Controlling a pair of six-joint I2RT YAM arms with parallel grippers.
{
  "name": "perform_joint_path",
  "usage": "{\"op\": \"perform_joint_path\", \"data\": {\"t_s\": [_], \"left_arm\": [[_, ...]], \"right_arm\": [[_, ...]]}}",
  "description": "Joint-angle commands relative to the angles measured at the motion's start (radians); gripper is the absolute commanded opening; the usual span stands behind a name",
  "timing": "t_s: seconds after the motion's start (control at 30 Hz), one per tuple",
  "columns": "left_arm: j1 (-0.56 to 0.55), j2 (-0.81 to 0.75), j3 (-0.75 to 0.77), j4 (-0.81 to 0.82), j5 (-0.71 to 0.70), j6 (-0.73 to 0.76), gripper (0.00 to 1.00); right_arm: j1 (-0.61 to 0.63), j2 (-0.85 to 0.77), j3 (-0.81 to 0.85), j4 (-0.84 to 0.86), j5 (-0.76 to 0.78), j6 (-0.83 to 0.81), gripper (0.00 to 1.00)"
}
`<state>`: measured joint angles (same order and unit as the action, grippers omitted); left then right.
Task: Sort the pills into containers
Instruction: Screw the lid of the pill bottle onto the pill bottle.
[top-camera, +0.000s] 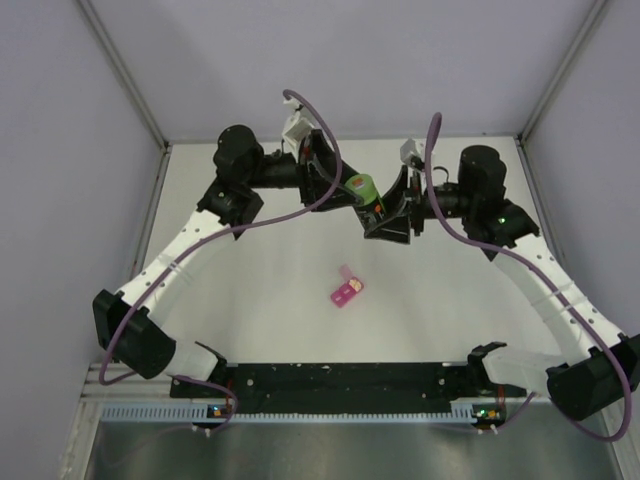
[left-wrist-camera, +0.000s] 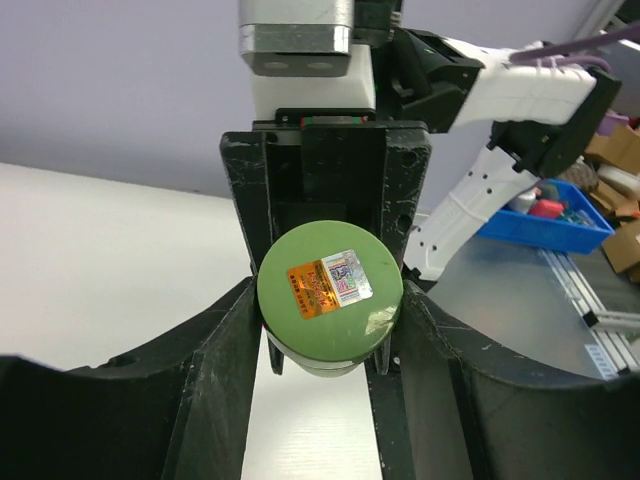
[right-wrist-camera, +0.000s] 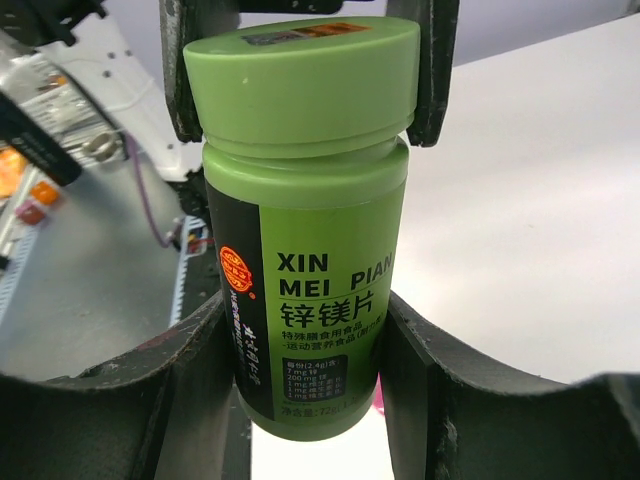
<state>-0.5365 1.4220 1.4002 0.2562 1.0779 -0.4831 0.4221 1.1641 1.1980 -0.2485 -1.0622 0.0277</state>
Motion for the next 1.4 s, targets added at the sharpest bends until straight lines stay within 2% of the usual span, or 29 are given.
{"op": "perform_joint_path", "data": {"t_s": [0.0, 0.2, 0.33, 0.53, 0.6, 0.8, 0.83, 1.03, 1.17, 1.37], "left_arm": [[-0.011, -0.021, -0.035, 0.043, 0.157, 0.052, 0.12], [-0.049, -0.006, -0.078, 0.174, 0.257, -0.007, 0.15], [-0.075, 0.015, -0.106, 0.327, 0.286, -0.112, 0.30], [-0.088, 0.041, -0.096, 0.388, 0.298, -0.166, 0.45], [-0.089, 0.045, -0.096, 0.405, 0.298, -0.183, 0.53], [-0.089, 0.026, -0.106, 0.413, 0.272, -0.183, 0.89], [-0.088, 0.022, -0.106, 0.413, 0.264, -0.187, 0.99], [-0.068, 0.003, -0.104, 0.405, 0.219, -0.203, 0.99], [-0.022, -0.021, -0.098, 0.373, 0.149, -0.203, 0.99], [0.010, -0.063, -0.055, 0.122, 0.022, -0.075, 0.99]], "right_arm": [[-0.002, -0.012, 0.008, 0.126, -0.198, 0.073, 0.00], [-0.003, 0.008, -0.017, 0.296, -0.309, 0.228, 0.00], [-0.002, 0.006, -0.046, 0.445, -0.352, 0.347, 0.00], [0.000, -0.009, -0.055, 0.451, -0.367, 0.357, 0.00], [0.000, -0.012, -0.057, 0.449, -0.366, 0.359, 0.00], [-0.002, -0.018, -0.048, 0.358, -0.328, 0.273, 0.00], [0.000, -0.017, -0.045, 0.336, -0.315, 0.256, 0.00], [-0.002, -0.029, -0.012, 0.148, -0.230, 0.105, 0.00], [0.000, -0.047, -0.008, 0.083, -0.153, 0.037, 0.00], [0.000, -0.067, 0.012, 0.031, -0.035, -0.018, 0.00]]}}
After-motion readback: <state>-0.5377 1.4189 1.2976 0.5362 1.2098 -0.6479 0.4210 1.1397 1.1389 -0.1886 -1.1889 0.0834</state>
